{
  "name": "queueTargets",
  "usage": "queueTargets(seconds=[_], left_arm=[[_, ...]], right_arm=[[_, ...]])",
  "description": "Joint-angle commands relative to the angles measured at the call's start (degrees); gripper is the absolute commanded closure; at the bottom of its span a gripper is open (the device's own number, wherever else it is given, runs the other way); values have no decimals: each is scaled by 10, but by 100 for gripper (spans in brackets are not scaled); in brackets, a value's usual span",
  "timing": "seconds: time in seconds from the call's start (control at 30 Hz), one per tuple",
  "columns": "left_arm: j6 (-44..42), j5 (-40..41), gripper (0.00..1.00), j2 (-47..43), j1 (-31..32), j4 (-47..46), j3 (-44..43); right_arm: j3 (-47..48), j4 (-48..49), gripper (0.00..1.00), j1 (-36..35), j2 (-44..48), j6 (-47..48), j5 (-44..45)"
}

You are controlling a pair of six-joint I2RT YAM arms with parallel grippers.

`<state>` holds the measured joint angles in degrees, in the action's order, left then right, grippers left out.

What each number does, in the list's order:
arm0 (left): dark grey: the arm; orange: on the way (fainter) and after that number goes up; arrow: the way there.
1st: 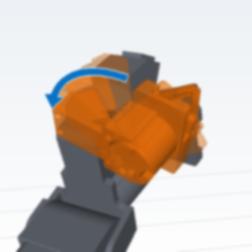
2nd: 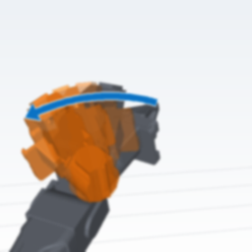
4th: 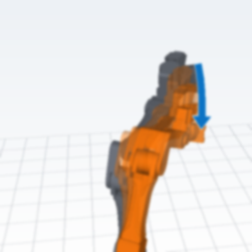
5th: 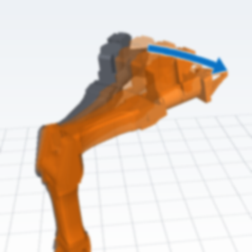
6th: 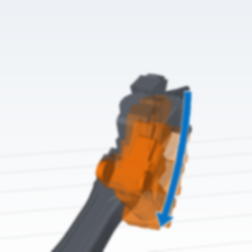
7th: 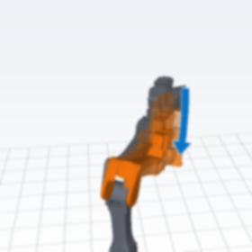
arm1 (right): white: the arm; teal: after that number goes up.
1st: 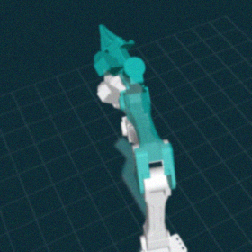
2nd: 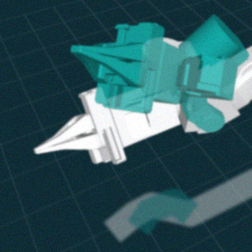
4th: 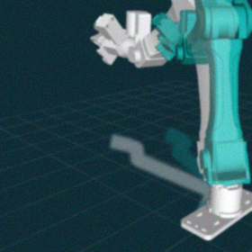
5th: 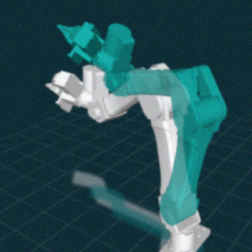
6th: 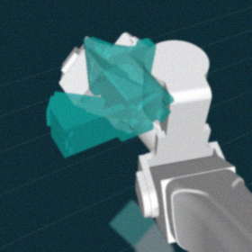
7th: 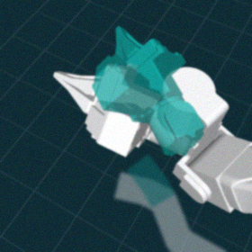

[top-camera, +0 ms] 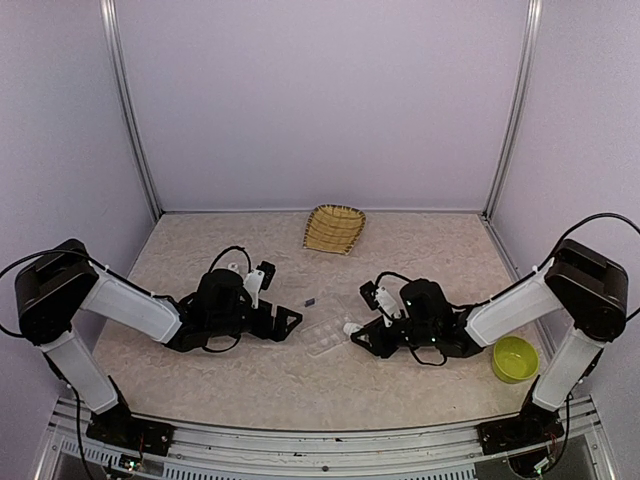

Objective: Sort the pills into containers

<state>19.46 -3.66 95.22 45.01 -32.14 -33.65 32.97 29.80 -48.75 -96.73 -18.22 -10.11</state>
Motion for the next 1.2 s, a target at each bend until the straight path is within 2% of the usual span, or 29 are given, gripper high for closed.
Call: queueTargets(seconds=[0.0,0.47,1.17], left_arm=[[-1,-4,1,-4,-5,-12,3],[0,-3,1,1,-6,-13,1],[0,-5,1,3,-7,-13,1]], right_arm=[[16,-65,82,-7,2,11,17],[49,-128,83,-10,8,26,19],[52,-151,83,-13,39,30,20]])
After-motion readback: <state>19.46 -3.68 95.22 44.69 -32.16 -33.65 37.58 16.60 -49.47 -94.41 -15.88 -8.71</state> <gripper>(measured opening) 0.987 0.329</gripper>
